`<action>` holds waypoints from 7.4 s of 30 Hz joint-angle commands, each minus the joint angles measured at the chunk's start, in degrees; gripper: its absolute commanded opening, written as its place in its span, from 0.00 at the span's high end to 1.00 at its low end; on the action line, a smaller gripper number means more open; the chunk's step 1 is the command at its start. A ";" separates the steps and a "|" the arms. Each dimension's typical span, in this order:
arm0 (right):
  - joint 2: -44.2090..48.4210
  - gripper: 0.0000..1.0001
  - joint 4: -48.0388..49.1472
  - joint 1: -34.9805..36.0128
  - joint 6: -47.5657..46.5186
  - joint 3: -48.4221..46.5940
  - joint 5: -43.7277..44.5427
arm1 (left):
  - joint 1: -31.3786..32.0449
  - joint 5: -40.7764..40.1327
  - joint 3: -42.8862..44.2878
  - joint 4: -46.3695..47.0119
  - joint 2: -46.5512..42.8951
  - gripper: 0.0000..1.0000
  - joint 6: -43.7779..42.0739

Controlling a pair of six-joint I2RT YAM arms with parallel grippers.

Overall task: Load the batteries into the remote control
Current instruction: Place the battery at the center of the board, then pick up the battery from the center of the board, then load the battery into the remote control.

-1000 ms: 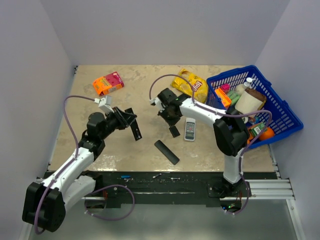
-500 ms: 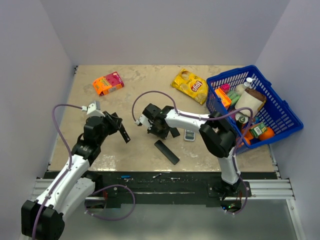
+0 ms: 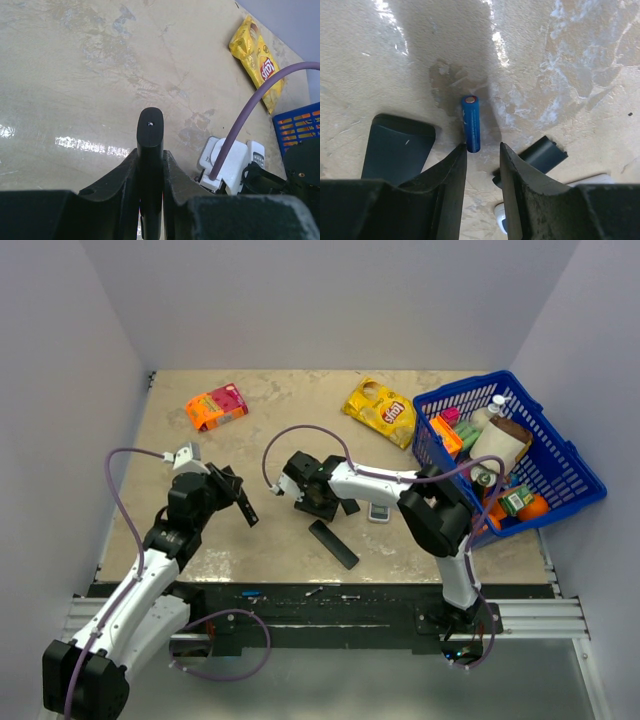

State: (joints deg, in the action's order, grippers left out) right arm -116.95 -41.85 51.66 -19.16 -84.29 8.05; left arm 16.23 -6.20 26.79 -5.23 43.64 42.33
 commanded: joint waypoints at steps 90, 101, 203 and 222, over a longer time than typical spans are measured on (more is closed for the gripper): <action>-8.39 0.95 -5.44 -6.48 37.09 -14.23 -4.80 | -0.32 8.13 -2.09 9.27 0.75 1.00 3.02; 11.53 1.00 10.96 -6.40 34.36 -7.48 -7.88 | -0.32 15.16 -4.11 23.50 8.74 1.00 10.23; 39.95 1.00 56.17 4.50 33.48 26.02 -5.33 | 1.79 24.92 -3.05 58.32 14.02 1.00 26.32; 38.37 0.96 51.78 4.50 30.32 27.52 -5.77 | 1.79 24.74 -0.60 58.14 15.42 1.00 25.53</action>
State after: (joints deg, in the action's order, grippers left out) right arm -77.65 13.82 56.25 13.76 -56.34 0.56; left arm 17.76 17.87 23.03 48.34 58.63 68.27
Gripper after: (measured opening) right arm 0.110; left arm 0.237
